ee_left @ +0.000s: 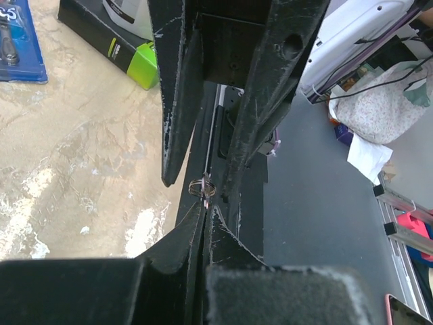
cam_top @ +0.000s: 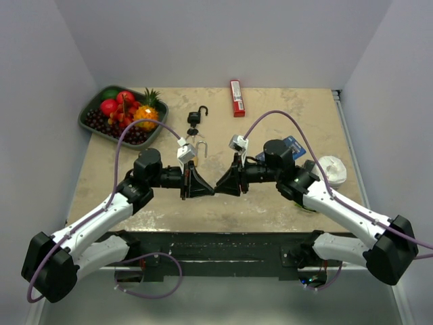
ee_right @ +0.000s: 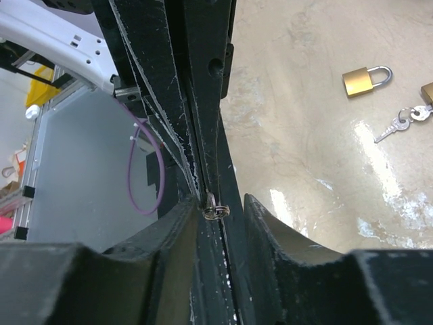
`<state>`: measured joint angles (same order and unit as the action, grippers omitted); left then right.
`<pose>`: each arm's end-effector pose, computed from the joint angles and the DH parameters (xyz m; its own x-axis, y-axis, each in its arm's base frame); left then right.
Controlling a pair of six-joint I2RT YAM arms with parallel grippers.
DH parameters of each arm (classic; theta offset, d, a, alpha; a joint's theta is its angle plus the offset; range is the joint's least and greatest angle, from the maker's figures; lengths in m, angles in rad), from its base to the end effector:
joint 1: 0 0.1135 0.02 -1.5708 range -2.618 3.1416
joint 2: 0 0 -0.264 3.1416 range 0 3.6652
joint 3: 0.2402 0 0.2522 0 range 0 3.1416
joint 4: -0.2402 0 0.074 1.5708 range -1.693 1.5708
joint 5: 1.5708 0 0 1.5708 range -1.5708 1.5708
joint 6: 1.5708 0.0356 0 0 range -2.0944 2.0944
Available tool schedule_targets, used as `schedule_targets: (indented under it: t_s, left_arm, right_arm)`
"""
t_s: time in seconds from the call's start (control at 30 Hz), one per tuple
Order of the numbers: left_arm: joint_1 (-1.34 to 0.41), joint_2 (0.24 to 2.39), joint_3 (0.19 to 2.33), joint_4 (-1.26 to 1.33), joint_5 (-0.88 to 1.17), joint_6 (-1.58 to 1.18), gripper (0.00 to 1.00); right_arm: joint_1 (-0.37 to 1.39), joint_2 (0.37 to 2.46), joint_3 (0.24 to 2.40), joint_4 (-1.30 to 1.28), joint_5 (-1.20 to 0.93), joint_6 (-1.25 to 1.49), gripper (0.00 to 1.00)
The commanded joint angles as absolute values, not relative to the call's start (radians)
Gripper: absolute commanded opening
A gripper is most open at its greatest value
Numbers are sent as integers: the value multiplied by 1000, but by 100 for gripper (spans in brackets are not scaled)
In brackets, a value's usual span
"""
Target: Unlock with the key
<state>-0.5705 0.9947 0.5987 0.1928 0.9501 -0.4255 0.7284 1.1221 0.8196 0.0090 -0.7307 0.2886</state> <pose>0.1679 -0.1422 0.2766 -0.5611 0.0748 -0.8243 0.8268 0.0989 -0.5538 0.1733 0.1864 0.3066 -0.4837 -0.1475 -0.8627 -0.8708 0.1799 0.4575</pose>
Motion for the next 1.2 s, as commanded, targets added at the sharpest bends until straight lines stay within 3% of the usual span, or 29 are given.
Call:
schedule_targets:
  t_s: [0.0, 0.3, 0.8, 1.1, 1.17]
  left_arm:
    - [-571, 979, 640, 193, 979, -410, 0]
    - [-571, 985, 646, 183, 954, -411, 0]
    - [-572, 1009, 655, 152, 881, -451, 0]
    - [-572, 1016, 650, 158, 942, -420, 0]
    - [-572, 1017, 644, 161, 966, -410, 0]
  right_arm:
    - [736, 1124, 864, 40, -769, 276, 30]
    - [736, 1134, 868, 35, -781, 270, 0]
    - [767, 1114, 885, 3, -695, 226, 0]
    - [779, 1112, 885, -6, -683, 268, 0]
    - [779, 1114, 890, -5, -684, 281, 12]
